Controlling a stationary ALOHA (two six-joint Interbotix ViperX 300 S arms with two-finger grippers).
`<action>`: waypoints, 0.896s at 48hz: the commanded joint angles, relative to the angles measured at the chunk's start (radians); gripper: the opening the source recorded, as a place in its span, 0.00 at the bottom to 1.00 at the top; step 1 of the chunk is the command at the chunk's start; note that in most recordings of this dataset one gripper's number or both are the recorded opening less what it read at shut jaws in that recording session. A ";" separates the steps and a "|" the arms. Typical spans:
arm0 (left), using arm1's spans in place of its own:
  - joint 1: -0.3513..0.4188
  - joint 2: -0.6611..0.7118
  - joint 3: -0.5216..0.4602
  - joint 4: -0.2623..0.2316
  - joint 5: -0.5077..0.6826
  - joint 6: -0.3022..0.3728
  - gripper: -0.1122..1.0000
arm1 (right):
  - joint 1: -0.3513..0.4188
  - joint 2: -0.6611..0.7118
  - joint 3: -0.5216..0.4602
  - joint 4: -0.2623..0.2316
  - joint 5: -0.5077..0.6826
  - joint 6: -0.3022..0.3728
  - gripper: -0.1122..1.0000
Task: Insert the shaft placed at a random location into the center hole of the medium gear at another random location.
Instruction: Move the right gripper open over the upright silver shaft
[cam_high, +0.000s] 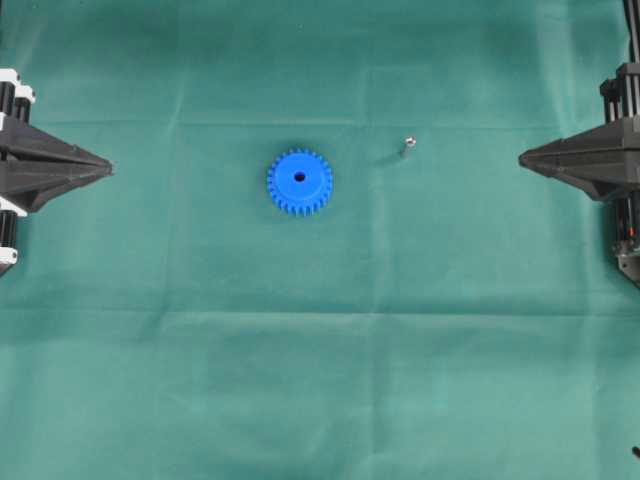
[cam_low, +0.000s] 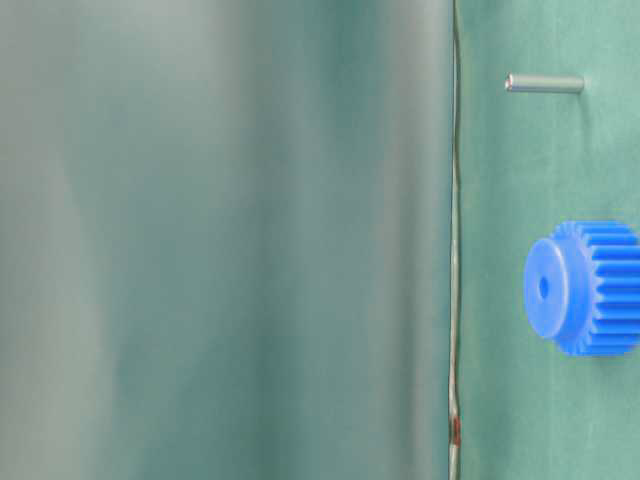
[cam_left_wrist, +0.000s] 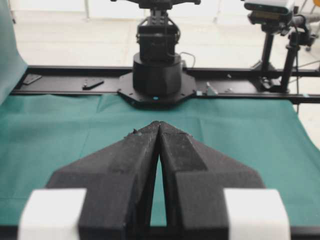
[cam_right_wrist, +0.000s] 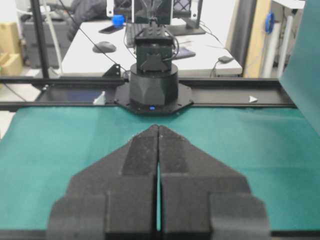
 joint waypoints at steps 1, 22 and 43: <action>-0.002 0.017 -0.034 0.008 0.011 -0.015 0.10 | 0.000 0.012 -0.008 0.002 -0.003 0.012 0.11; -0.002 0.015 -0.037 0.011 0.023 -0.028 0.10 | -0.040 0.051 -0.020 0.014 0.058 0.014 0.11; -0.002 0.017 -0.035 0.009 0.035 -0.028 0.10 | -0.175 0.377 -0.035 0.041 -0.067 0.014 0.52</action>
